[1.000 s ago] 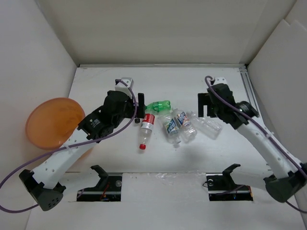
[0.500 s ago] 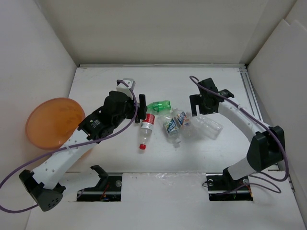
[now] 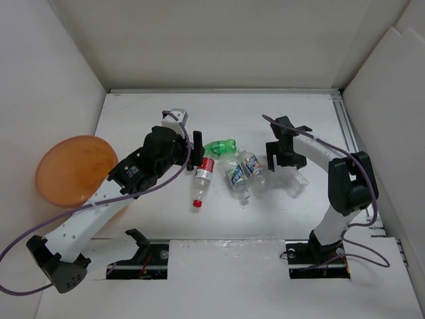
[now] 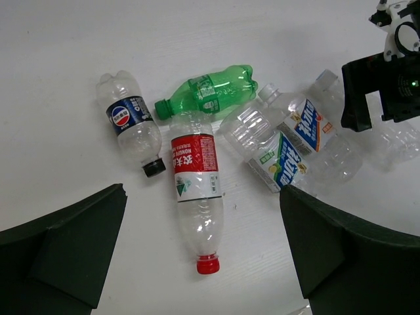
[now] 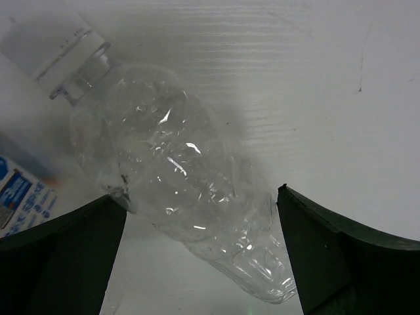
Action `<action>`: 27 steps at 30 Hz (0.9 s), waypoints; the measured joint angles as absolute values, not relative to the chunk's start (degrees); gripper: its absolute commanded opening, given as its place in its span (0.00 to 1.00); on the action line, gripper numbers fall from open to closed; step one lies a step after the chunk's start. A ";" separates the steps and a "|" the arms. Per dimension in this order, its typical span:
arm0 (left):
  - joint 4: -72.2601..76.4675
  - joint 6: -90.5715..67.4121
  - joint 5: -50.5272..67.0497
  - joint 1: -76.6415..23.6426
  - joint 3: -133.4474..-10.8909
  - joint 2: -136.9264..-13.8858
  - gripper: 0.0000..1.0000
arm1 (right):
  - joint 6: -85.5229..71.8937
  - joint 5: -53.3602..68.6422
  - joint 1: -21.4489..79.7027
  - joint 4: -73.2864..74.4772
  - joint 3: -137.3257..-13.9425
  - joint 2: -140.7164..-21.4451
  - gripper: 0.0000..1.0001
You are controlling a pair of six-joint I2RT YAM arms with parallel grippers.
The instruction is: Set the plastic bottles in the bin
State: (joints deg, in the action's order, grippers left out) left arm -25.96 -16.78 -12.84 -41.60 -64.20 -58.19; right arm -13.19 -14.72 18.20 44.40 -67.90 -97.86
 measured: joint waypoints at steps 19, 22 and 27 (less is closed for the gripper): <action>-24.73 -20.58 -10.31 -41.52 -67.37 -62.00 1.00 | -17.96 -8.95 12.12 44.62 -75.48 -90.72 0.00; -19.99 -22.65 -4.84 -41.47 -67.46 -63.48 1.00 | -18.04 -3.20 14.76 40.75 -79.42 -85.08 0.00; -7.94 -23.27 6.76 -42.50 -67.20 -67.68 1.00 | -20.97 16.58 14.13 27.07 -76.62 -76.47 0.00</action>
